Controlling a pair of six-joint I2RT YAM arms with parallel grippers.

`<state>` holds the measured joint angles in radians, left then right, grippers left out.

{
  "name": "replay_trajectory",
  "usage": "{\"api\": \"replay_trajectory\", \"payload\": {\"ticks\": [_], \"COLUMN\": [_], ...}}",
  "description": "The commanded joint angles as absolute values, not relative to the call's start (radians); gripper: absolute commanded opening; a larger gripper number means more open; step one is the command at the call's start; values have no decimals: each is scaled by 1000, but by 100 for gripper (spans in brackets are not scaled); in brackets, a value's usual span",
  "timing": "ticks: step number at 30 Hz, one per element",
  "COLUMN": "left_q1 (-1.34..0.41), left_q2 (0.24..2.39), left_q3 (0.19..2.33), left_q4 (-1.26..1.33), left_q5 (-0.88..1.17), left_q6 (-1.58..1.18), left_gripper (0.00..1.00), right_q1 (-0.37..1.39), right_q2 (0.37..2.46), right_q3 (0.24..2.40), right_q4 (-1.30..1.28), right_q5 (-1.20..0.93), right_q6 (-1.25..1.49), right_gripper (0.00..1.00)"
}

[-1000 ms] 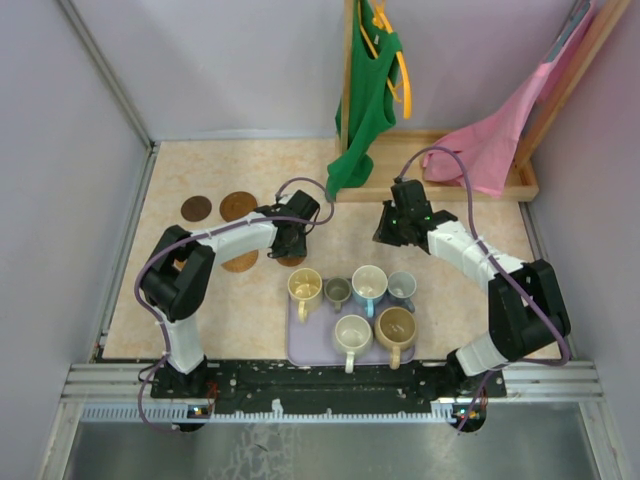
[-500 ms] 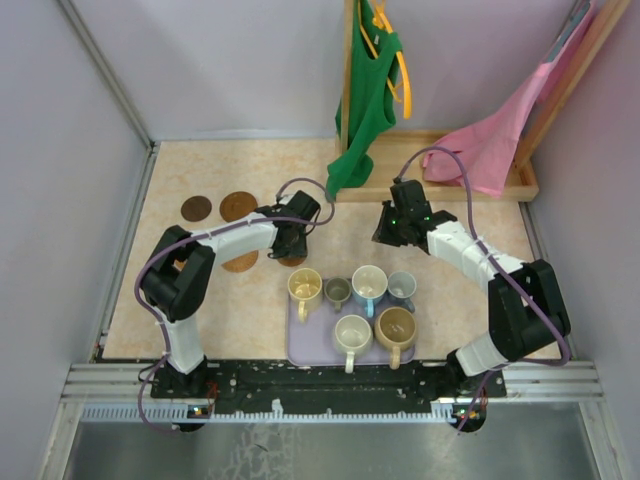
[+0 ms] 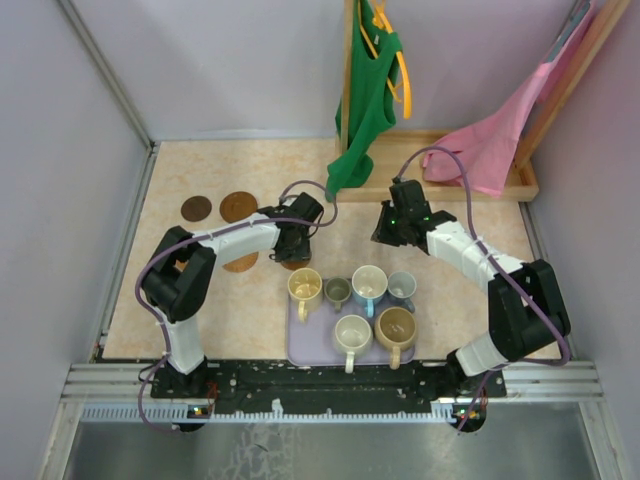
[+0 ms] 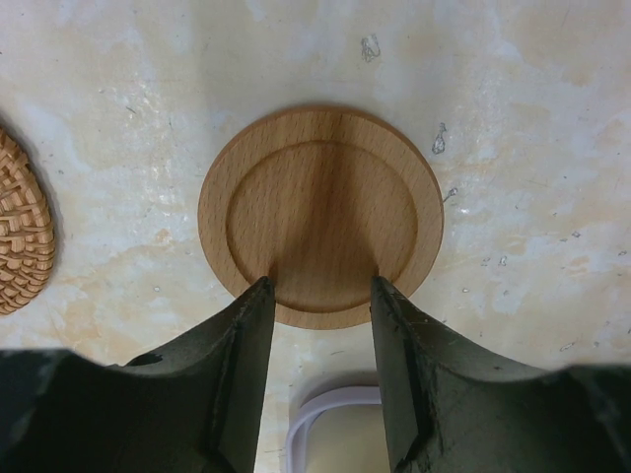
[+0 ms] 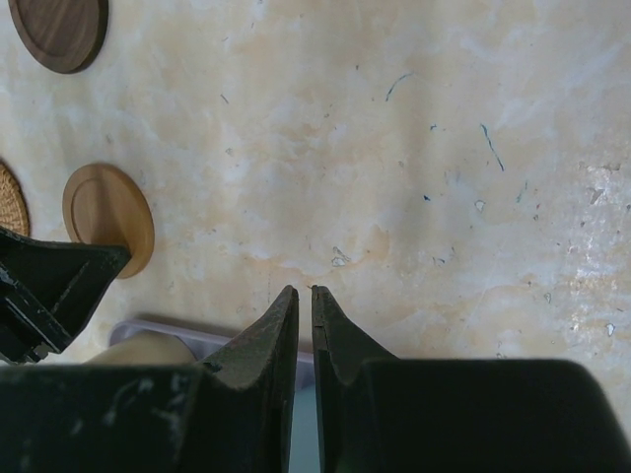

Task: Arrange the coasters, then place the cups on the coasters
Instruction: Pick up the cup from the tray.

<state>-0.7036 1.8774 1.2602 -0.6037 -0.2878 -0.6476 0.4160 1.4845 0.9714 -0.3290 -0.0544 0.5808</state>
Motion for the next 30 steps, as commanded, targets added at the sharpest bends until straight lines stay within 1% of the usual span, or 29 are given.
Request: {"api": "replay_trajectory", "payload": {"ticks": [1, 7, 11, 14, 25, 30], "left_q1": [-715, -706, -703, -703, -703, -701], "left_q2": [1912, 1929, 1920, 1894, 1830, 1784], "left_q3": [1242, 1239, 1232, 1240, 1364, 1409], "left_q4": [-679, -681, -668, -652, -591, -562], "left_q5": [-269, -286, -304, -335, -472, -534], "left_q6": [-667, -682, -689, -689, -633, -582], "left_gripper": [52, 53, 56, 57, 65, 67], "right_q1": [425, 425, 425, 425, 425, 425], "right_q2": [1493, 1488, 1486, 1486, 1488, 1488], "right_q3": [1022, 1023, 1020, 1016, 1024, 1037], "right_q4": [-288, -294, -295, -293, -311, -320], "right_q5": [-56, -52, -49, -52, -44, -43], "right_q6": [588, 583, 580, 580, 562, 552], "right_gripper": [12, 12, 12, 12, 12, 12]}}
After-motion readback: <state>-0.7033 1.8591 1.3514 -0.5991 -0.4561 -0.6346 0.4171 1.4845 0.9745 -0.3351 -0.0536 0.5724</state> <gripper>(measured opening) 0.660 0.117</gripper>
